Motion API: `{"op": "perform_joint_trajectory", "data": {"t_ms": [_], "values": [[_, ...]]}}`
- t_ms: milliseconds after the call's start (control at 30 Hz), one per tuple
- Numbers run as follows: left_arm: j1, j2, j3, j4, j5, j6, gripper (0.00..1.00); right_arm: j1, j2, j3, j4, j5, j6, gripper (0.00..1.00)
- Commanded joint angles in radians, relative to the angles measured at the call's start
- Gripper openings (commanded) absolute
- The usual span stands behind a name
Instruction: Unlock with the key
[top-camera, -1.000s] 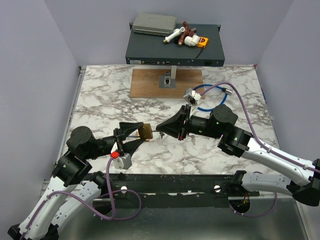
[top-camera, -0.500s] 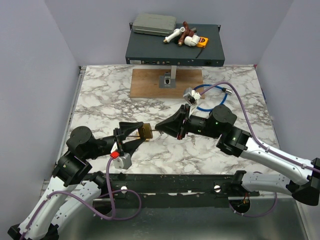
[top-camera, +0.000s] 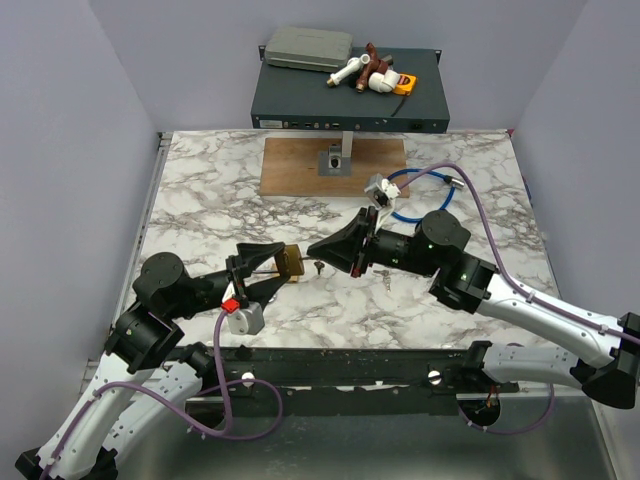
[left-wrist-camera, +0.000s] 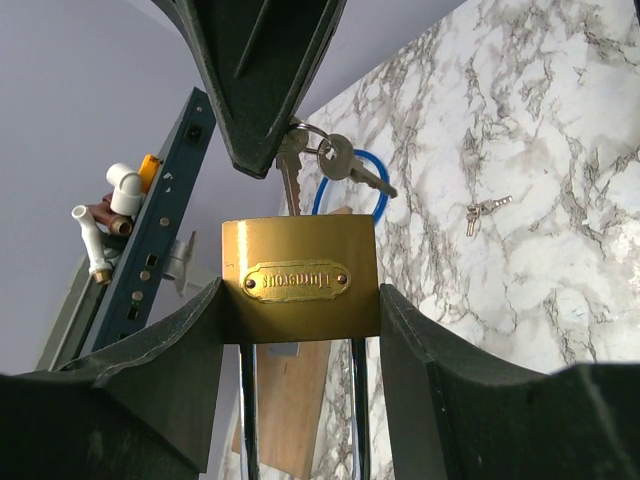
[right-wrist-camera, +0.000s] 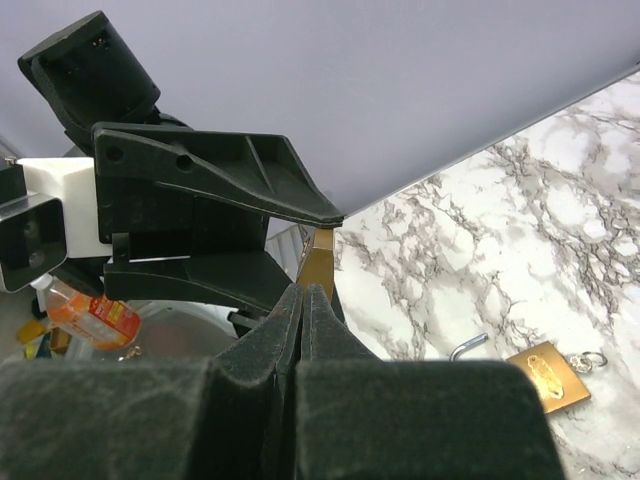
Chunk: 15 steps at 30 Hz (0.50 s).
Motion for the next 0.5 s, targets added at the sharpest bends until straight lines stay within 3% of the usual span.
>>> {"op": "perform_joint_trajectory", "data": {"t_ms": [0, 467], "values": [[0.0, -0.008, 0.024, 0.125, -0.031, -0.024, 0.0, 0.019, 0.017, -0.019, 0.006, 0.007, 0.001, 0.01], [0.0, -0.012, 0.023, 0.177, -0.04, -0.06, 0.0, 0.019, -0.018, -0.08, 0.065, 0.02, 0.033, 0.01]]}}
